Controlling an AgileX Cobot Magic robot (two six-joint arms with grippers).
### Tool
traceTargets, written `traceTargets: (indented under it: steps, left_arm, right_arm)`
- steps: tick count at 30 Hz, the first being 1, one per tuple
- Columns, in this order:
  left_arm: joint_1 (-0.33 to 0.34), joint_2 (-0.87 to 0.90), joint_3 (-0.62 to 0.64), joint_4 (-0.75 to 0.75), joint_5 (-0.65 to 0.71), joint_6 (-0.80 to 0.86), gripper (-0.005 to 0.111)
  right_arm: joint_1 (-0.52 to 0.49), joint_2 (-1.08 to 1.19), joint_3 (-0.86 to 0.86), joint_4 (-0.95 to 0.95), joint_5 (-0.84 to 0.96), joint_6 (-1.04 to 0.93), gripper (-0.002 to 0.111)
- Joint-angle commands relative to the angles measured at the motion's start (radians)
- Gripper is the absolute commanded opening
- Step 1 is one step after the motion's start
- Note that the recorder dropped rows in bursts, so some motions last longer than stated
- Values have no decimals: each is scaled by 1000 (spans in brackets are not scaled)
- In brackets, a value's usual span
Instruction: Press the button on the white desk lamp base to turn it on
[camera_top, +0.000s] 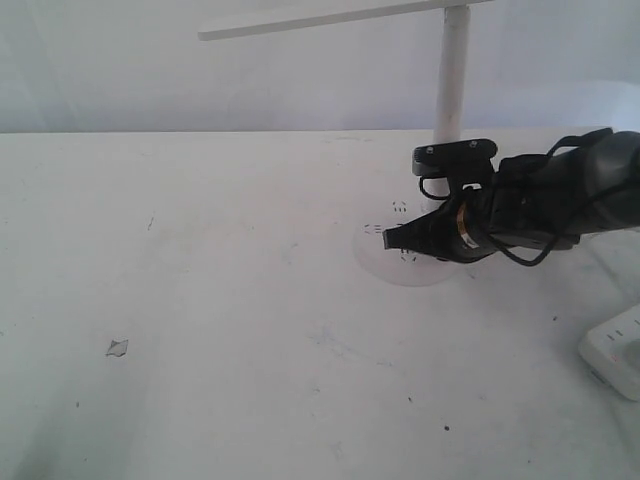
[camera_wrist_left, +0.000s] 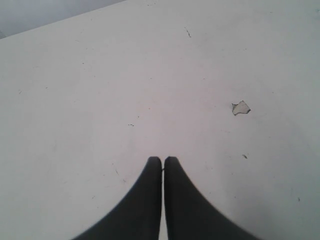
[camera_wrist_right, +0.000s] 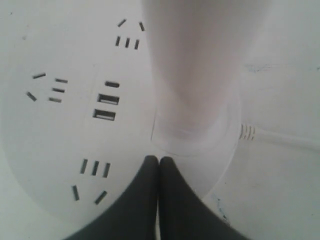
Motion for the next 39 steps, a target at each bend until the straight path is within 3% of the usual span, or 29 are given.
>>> traceTargets:
  steps: [1, 39]
  left_arm:
    - [2, -5, -3, -5, -2, -1, 1]
    - [2, -5, -3, -5, -2, -1, 1]
  right_arm:
    - [0, -13, -9, -13, 12, -3, 0]
    - [2, 0, -8, -10, 23, -3, 0]
